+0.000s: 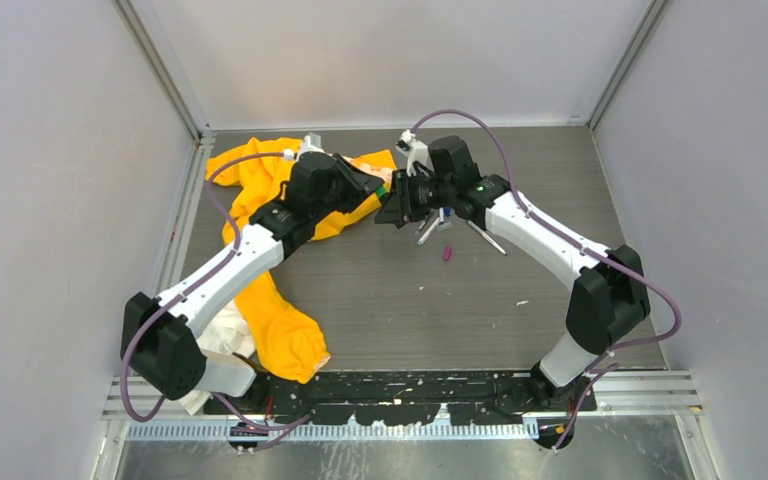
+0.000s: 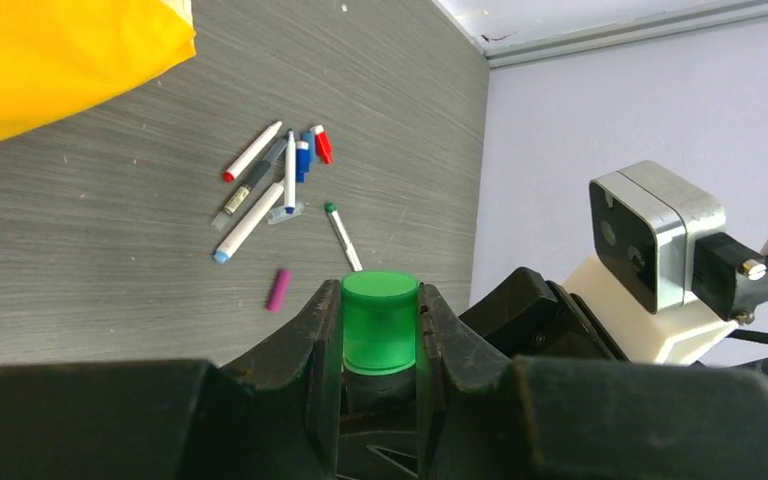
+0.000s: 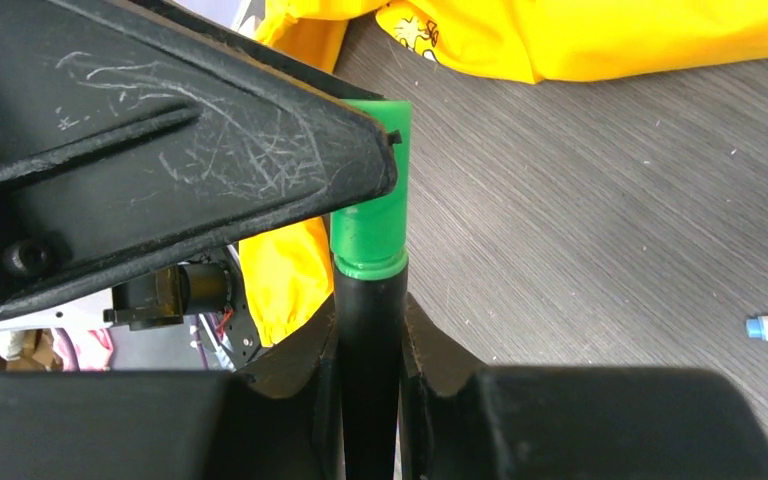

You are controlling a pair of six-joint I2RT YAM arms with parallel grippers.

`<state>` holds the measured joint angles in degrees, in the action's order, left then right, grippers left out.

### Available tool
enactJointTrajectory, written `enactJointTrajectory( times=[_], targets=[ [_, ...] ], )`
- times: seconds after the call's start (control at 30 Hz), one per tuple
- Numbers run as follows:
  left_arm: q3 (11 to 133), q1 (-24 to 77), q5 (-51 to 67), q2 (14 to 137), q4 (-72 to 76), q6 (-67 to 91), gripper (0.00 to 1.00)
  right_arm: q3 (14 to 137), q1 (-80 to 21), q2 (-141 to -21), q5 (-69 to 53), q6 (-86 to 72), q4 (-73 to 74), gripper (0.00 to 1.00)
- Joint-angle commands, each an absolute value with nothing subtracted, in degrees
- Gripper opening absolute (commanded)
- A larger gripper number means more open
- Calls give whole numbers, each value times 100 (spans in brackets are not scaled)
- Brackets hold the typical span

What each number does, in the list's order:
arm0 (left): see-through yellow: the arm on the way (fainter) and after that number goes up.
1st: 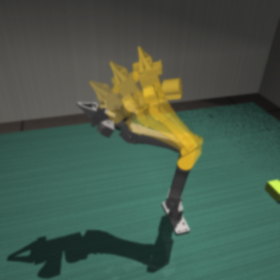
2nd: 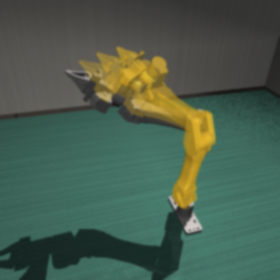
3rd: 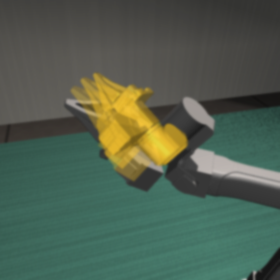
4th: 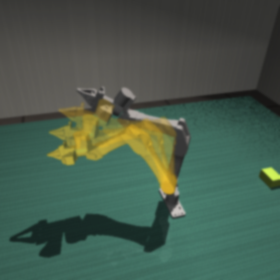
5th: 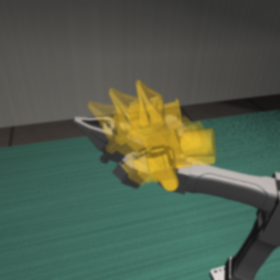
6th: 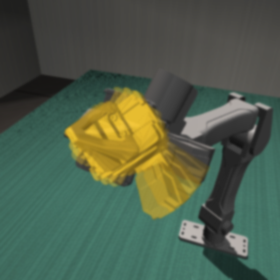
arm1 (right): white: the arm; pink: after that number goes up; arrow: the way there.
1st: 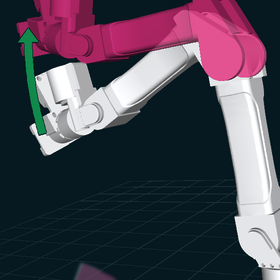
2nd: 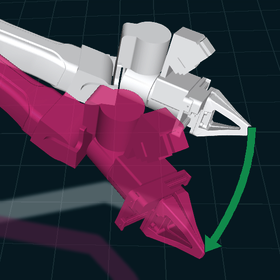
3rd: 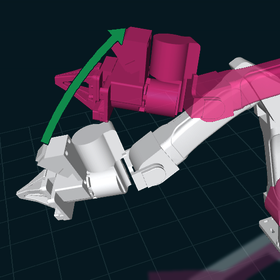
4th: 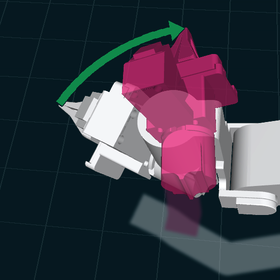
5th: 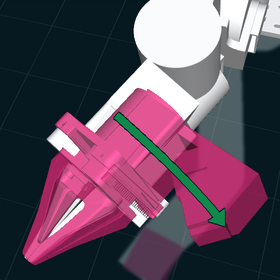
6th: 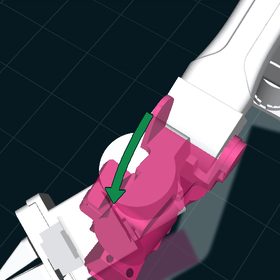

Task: Insert the pens into the pen caps
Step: Insert the pen cap onto the pen.

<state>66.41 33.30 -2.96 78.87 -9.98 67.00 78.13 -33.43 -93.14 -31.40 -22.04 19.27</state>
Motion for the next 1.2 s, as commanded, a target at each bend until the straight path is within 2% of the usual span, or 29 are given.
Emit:
enactJointTrajectory(
  times=[0.0, 0.2, 0.43, 0.7, 1.07, 1.17],
  targets=[
    [7083, 3552, -202, 7900, -960, 6232, 1, 8138, -3349, -9327, -3285, -2262, 1181, 1],
    [7293, 3588, -27, 7760, -757, 5766, 1, 8208, -3149, -9283, -3780, -1735, 618, 1],
    [7523, 3642, -26, 7464, -470, 5302, 17, 8342, -2870, -9222, -4448, -1718, -566, 1],
    [7746, 3684, -26, 7227, -511, 5152, 38, 8423, -2850, -9163, -4584, -1819, -904, 1],
    [7706, 3697, -180, 6792, -758, 4951, 47, 8101, -2818, -8960, -4721, -1992, -1313, 1],
    [7446, 3696, -140, 6438, -581, 4383, 60, 7969, -2696, -8880, -4954, -2146, -1674, 1]
  ],
)
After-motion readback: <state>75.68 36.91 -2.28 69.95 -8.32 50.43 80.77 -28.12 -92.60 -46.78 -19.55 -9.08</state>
